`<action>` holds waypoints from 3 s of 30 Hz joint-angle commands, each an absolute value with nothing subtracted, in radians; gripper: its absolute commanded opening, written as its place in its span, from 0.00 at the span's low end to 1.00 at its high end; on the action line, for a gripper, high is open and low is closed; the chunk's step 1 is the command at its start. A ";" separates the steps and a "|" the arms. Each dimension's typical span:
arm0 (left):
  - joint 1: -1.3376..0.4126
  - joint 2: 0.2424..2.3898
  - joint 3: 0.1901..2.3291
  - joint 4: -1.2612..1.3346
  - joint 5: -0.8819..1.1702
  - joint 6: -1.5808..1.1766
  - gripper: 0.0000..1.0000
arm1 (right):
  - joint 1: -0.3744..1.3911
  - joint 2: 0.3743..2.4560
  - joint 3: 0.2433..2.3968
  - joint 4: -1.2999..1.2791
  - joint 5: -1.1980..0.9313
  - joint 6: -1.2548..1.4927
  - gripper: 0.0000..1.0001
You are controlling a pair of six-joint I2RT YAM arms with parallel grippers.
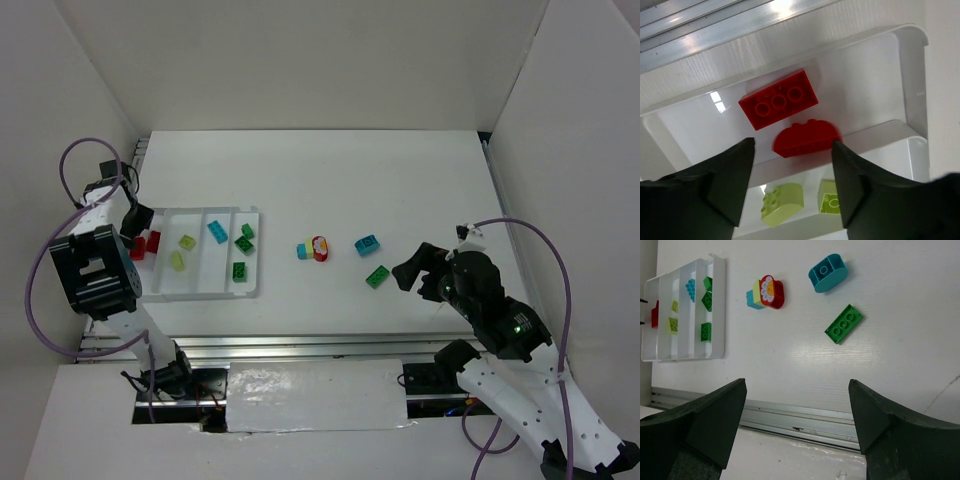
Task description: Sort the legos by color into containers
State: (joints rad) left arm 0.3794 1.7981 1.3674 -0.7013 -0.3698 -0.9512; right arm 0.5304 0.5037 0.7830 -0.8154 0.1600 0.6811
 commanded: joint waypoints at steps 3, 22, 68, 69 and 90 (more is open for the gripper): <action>0.385 1.812 1.356 -0.704 -0.382 -0.996 0.84 | 0.535 0.520 0.778 -0.773 0.147 0.658 0.90; -0.256 1.224 1.292 -0.693 -0.212 -0.617 0.99 | 0.549 0.813 0.675 -0.658 0.337 0.879 0.99; -0.569 0.914 0.966 -0.650 -0.132 -0.549 1.00 | 0.640 1.569 0.719 -0.402 0.334 1.051 0.39; -0.569 0.913 0.966 -0.652 -0.130 -0.549 0.99 | 0.650 1.559 0.718 -0.397 0.334 1.040 0.33; -0.569 0.858 0.799 -0.331 0.459 -0.848 0.95 | 1.359 1.114 0.699 0.049 0.431 0.442 0.00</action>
State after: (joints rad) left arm -0.5655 0.8902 0.8188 -0.4179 0.3523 -0.7883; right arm 1.3361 1.1511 0.6987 -0.0654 0.4049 0.5430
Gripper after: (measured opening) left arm 0.955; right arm 0.411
